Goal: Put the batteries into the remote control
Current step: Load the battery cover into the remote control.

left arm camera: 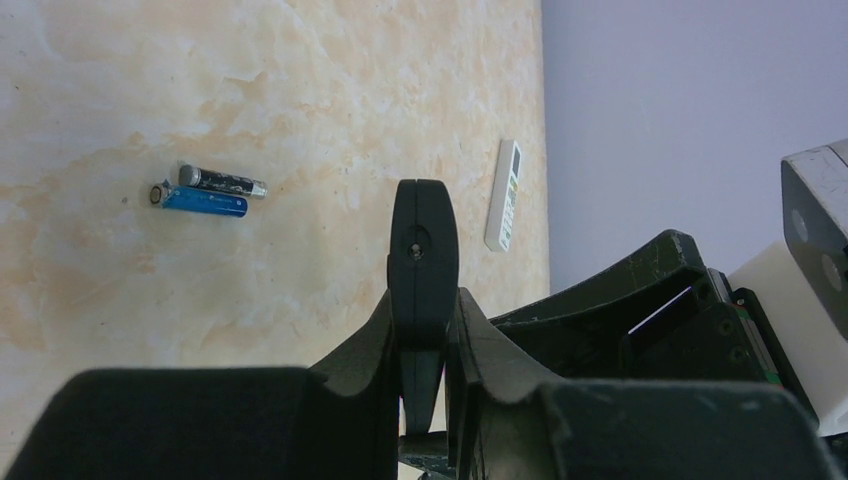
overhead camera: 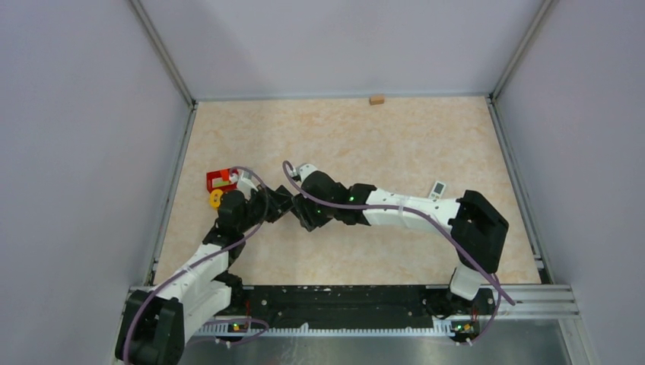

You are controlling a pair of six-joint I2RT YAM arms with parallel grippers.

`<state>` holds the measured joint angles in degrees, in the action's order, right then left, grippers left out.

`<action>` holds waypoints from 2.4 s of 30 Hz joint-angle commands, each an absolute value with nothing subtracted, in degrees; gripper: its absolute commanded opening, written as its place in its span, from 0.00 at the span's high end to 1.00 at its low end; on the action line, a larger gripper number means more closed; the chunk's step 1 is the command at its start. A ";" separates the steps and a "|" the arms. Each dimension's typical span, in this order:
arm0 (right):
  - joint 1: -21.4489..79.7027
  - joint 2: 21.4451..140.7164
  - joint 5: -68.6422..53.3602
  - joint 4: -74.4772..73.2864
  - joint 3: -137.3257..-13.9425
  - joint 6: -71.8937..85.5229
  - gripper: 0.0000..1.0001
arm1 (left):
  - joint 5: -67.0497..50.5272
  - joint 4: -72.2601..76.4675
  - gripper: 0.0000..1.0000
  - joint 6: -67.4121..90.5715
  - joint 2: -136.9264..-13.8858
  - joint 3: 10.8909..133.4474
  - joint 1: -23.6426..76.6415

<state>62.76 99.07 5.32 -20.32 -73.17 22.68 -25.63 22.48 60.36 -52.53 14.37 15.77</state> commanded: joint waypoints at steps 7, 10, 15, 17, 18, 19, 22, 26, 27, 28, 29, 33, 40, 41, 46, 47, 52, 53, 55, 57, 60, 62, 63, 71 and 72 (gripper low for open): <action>60.95 92.00 8.06 -12.06 -71.68 24.28 0.41 | -33.19 20.27 1.00 66.75 -49.66 22.05 17.14; 60.97 91.09 8.89 -12.78 -71.53 23.84 0.37 | -33.52 20.42 1.00 67.58 -50.93 22.58 17.14; 60.95 87.24 9.76 -13.46 -70.84 23.50 0.21 | -33.19 20.48 1.00 68.09 -52.21 23.38 16.97; 60.93 84.81 9.65 -13.58 -69.69 23.55 0.16 | -33.16 20.44 1.00 68.20 -52.37 23.87 16.96; 60.83 83.64 9.35 -13.57 -69.03 23.93 0.14 | -33.02 20.46 1.00 68.20 -52.38 24.09 16.96; 60.77 82.34 8.78 -13.58 -68.34 24.47 0.12 | -32.96 20.48 1.00 68.28 -52.33 24.35 16.92; 60.48 78.53 6.75 -12.84 -65.82 27.02 0.11 | -32.78 20.15 1.00 68.67 -52.19 25.23 16.88; 60.37 72.70 10.28 -11.24 -61.78 35.35 0.11 | -32.73 19.73 1.00 69.89 -51.44 26.49 16.87; 60.18 71.17 11.83 -10.89 -60.69 39.21 0.11 | -32.57 19.75 1.00 70.48 -51.02 26.72 16.87; 59.98 69.86 13.15 -10.62 -59.64 42.14 0.11 | -32.48 19.84 1.00 71.05 -50.67 27.03 16.87; 59.76 68.63 14.34 -10.74 -58.79 45.80 0.12 | -32.33 19.83 1.00 71.73 -50.31 27.33 16.87; 59.34 66.54 15.14 -10.22 -56.86 55.33 0.15 | -32.01 20.96 1.00 75.12 -48.64 28.48 16.87; 59.25 66.45 8.60 3.89 -51.16 61.31 0.32 | -32.38 24.60 1.00 82.34 -45.87 29.09 16.87; 59.24 66.80 6.88 6.62 -50.08 62.09 0.37 | -32.45 24.98 1.00 83.24 -45.42 29.05 16.87; 59.18 69.43 0.59 13.69 -49.20 63.23 0.57 | -32.79 26.35 1.00 86.12 -42.95 29.63 16.87; 59.21 69.78 0.25 14.63 -48.95 63.32 0.59 | -33.18 26.43 1.00 86.13 -42.71 30.00 16.87; 58.79 71.89 -3.38 21.28 -48.25 60.50 0.68 | -37.47 26.88 1.00 85.04 -42.81 31.47 16.96; 58.65 72.34 -4.43 22.82 -48.32 59.66 0.70 | -38.32 26.52 1.00 84.62 -42.69 31.50 16.96; 58.46 73.01 -6.34 25.37 -48.57 57.48 0.73 | -38.75 25.22 1.00 83.42 -42.00 31.04 16.96; 58.10 73.29 -8.29 26.67 -49.08 55.14 0.73 | -38.03 23.89 1.00 82.04 -40.74 30.16 16.96; 57.10 73.06 -12.18 27.41 -49.38 51.94 0.71 | -36.87 22.80 1.00 80.05 -39.25 29.52 16.96; 55.45 72.97 -16.66 27.36 -49.60 50.75 0.69 | -37.78 22.77 1.00 78.23 -38.87 29.83 16.94; 54.70 72.95 -18.91 27.40 -49.72 50.28 0.68 | -38.54 22.66 1.00 77.30 -38.91 30.33 16.92; 53.44 74.70 -30.73 20.04 -54.33 41.79 0.56 | -44.91 20.70 1.00 71.69 -40.13 33.77 16.94; 53.46 74.83 -31.09 19.47 -54.61 41.22 0.57 | -45.25 20.77 1.00 71.35 -40.17 34.08 16.96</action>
